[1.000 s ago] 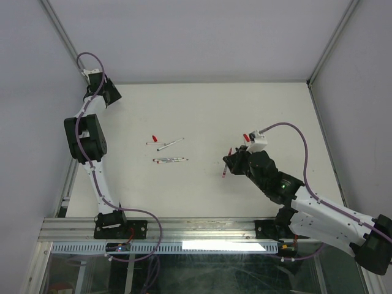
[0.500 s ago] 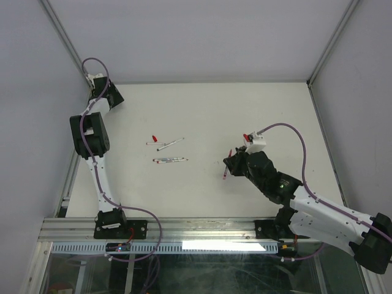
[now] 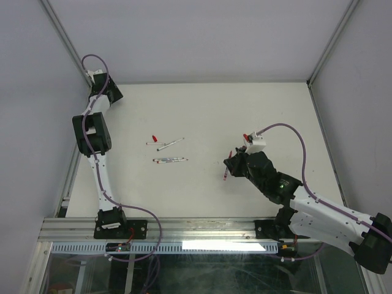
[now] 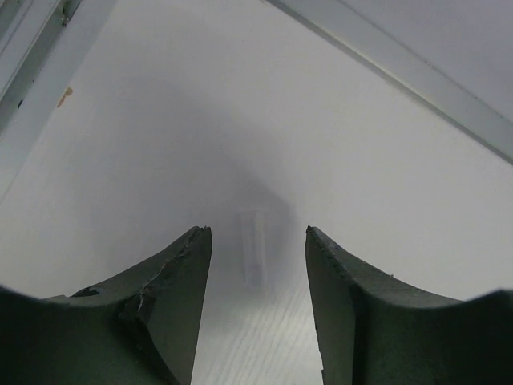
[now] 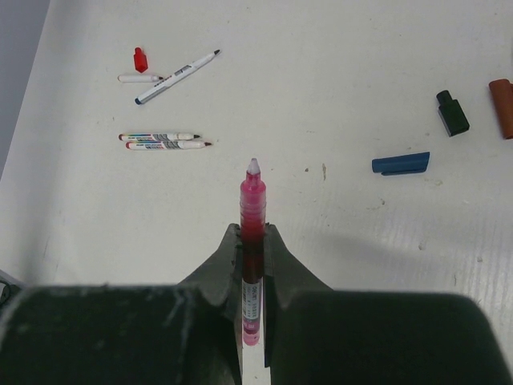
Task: Insert the pens into the pen caps
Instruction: Pick up the pen cap from the center of the board.
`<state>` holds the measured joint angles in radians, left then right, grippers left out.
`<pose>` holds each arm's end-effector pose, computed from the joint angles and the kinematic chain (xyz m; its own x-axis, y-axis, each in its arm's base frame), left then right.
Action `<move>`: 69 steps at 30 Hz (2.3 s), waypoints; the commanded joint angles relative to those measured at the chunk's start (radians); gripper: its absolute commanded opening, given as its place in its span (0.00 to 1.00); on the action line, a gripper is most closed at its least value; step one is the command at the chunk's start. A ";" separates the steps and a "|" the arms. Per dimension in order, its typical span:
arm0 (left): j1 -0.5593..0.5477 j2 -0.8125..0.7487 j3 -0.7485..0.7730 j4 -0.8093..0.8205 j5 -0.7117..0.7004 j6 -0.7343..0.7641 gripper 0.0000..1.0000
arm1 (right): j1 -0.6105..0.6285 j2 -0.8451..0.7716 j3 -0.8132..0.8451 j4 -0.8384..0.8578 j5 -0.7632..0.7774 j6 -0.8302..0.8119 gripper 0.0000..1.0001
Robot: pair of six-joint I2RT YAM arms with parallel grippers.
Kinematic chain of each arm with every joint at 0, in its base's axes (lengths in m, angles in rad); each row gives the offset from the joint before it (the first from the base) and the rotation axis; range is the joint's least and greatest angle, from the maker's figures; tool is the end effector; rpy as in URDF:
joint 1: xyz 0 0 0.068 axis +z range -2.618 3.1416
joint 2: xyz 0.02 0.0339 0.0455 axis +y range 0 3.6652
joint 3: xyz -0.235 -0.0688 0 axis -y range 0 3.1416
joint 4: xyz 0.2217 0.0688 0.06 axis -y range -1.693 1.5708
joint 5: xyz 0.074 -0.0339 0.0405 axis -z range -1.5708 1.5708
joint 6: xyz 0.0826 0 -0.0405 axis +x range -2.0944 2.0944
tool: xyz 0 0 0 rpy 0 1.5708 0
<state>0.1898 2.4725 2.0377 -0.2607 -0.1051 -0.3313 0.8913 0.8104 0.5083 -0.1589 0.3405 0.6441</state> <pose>0.5390 0.1124 0.1202 -0.5083 -0.4270 -0.7478 -0.4569 0.8698 -0.1862 0.1619 0.1566 0.2075 -0.5510 0.2187 -0.8054 -0.2682 0.8675 0.4190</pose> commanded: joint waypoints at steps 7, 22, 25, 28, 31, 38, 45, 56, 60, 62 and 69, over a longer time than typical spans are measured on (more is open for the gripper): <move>-0.022 0.044 0.110 -0.086 -0.083 0.098 0.47 | -0.002 -0.007 -0.018 0.047 0.008 -0.009 0.00; -0.053 0.118 0.207 -0.194 -0.106 0.147 0.41 | -0.003 -0.019 -0.040 0.055 0.011 -0.008 0.00; -0.053 0.120 0.208 -0.202 -0.108 0.144 0.34 | -0.004 -0.022 -0.041 0.054 0.008 -0.008 0.00; -0.052 0.123 0.207 -0.208 -0.100 0.145 0.26 | -0.005 -0.025 -0.044 0.053 0.008 -0.006 0.00; -0.052 0.121 0.200 -0.212 -0.091 0.149 0.19 | -0.005 -0.030 -0.046 0.055 0.009 -0.007 0.00; -0.058 0.053 0.137 -0.190 -0.066 0.173 0.09 | -0.005 -0.036 -0.048 0.053 0.012 -0.008 0.00; -0.076 -0.145 -0.024 -0.162 -0.044 0.176 0.07 | -0.006 -0.035 -0.050 0.065 0.007 -0.001 0.00; -0.203 -0.524 -0.455 -0.079 -0.009 0.135 0.07 | -0.006 -0.070 -0.057 0.050 -0.012 0.019 0.00; -0.324 -0.678 -0.604 -0.058 0.026 0.110 0.07 | -0.006 -0.086 -0.056 0.030 -0.007 0.022 0.00; -0.379 -0.751 -0.672 -0.042 0.066 0.084 0.07 | -0.007 -0.088 -0.047 0.017 0.000 0.020 0.00; -0.647 -0.948 -0.832 -0.065 0.102 0.029 0.08 | -0.005 -0.083 -0.006 -0.048 0.034 0.018 0.00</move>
<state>-0.3458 1.6505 1.2705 -0.3565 -0.0452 -0.2497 0.8875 0.7395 0.4450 -0.1967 0.3344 0.6559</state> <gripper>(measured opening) 0.151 0.064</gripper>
